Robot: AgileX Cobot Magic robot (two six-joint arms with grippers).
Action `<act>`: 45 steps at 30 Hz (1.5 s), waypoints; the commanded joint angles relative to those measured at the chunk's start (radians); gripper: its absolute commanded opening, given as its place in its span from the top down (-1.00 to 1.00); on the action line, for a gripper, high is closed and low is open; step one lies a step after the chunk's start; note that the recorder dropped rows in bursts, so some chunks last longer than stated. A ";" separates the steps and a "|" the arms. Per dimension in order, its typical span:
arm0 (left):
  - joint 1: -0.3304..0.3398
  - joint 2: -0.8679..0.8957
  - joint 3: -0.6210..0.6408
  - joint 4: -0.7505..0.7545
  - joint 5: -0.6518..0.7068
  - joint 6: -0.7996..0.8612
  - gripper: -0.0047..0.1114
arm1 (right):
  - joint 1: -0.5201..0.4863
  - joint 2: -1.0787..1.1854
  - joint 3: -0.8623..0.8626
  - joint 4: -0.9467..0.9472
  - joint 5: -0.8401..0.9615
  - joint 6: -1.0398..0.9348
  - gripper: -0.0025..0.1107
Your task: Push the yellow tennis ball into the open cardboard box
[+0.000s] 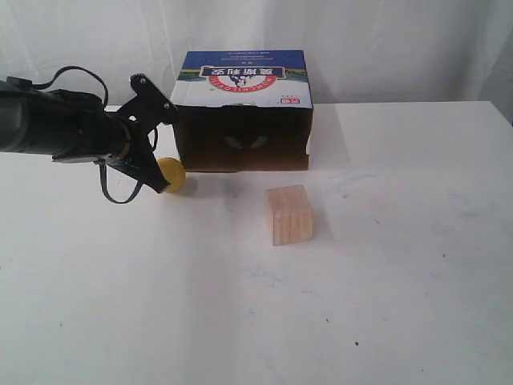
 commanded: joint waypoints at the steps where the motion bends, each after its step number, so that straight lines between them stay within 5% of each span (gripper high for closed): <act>1: 0.006 0.063 -0.022 -0.001 -0.022 -0.009 0.92 | -0.001 -0.007 0.004 -0.002 -0.007 -0.004 0.96; 17: -0.089 0.087 -0.020 -0.030 -0.046 -0.034 0.92 | -0.001 -0.007 0.004 -0.002 -0.007 -0.004 0.96; 35: -0.124 0.252 -0.352 -0.018 -0.068 -0.027 0.92 | -0.001 -0.007 0.004 -0.002 -0.007 -0.004 0.96; 45: -0.194 0.172 -0.380 0.055 0.033 -0.030 0.92 | -0.001 -0.007 0.004 -0.002 -0.007 -0.004 0.96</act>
